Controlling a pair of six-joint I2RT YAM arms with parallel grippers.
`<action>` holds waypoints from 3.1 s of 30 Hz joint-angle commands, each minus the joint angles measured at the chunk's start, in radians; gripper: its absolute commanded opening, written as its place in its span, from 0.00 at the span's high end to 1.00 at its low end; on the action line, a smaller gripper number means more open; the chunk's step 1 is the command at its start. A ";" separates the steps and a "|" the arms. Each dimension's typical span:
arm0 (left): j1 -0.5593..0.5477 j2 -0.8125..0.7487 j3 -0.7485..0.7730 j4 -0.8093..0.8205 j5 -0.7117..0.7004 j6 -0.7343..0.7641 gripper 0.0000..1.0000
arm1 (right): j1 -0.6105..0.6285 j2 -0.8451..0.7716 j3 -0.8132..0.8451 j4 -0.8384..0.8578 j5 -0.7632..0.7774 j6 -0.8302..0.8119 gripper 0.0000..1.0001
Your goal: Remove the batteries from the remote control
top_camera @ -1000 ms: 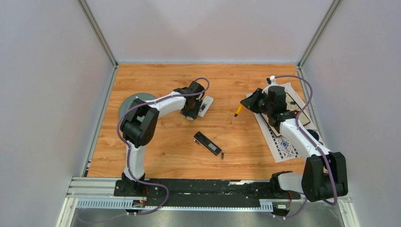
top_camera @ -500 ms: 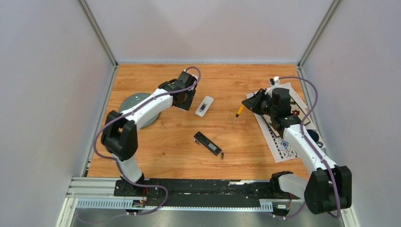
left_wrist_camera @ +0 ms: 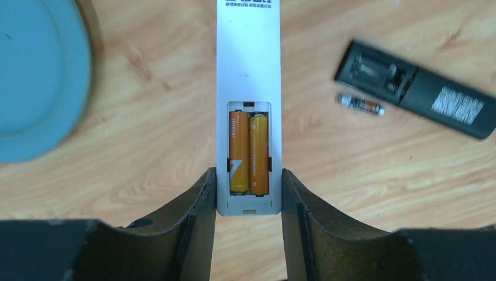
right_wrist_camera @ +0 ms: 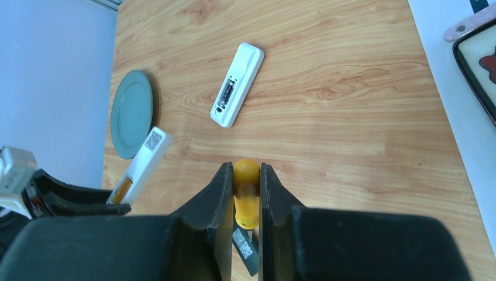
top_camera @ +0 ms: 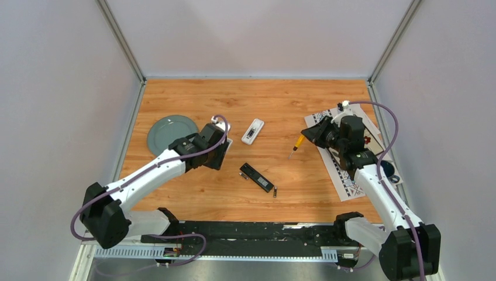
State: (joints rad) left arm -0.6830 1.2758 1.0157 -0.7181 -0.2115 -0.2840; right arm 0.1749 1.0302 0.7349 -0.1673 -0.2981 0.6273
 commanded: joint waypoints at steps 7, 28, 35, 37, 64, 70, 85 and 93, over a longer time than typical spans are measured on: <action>-0.102 -0.182 -0.302 0.167 0.063 -0.234 0.97 | -0.002 -0.065 -0.054 -0.005 -0.015 0.008 1.00; -0.279 0.191 -0.298 0.388 -0.012 -0.348 1.00 | -0.003 -0.091 -0.086 -0.020 -0.004 -0.005 1.00; -0.329 0.252 -0.203 0.375 0.012 -0.351 1.00 | -0.003 -0.085 -0.081 -0.020 -0.004 -0.009 1.00; -0.332 0.263 -0.172 0.371 0.029 -0.353 1.00 | -0.003 -0.085 -0.081 -0.020 -0.006 -0.009 1.00; -0.345 0.326 0.100 0.270 0.009 -0.256 1.00 | -0.005 -0.084 -0.071 -0.035 0.011 -0.034 1.00; -0.317 0.220 0.008 0.210 -0.037 -0.261 1.00 | -0.005 -0.068 -0.072 -0.023 -0.001 -0.029 1.00; -0.299 0.189 -0.282 0.394 0.038 -0.317 1.00 | -0.003 -0.030 -0.086 0.018 -0.022 -0.020 1.00; -0.345 0.306 -0.201 0.396 0.093 -0.320 1.00 | -0.003 -0.035 -0.095 0.012 -0.015 -0.024 1.00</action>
State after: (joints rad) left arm -0.9936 1.4857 0.7597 -0.4664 -0.2195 -0.5770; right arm 0.1749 1.0050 0.6456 -0.2024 -0.3061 0.6117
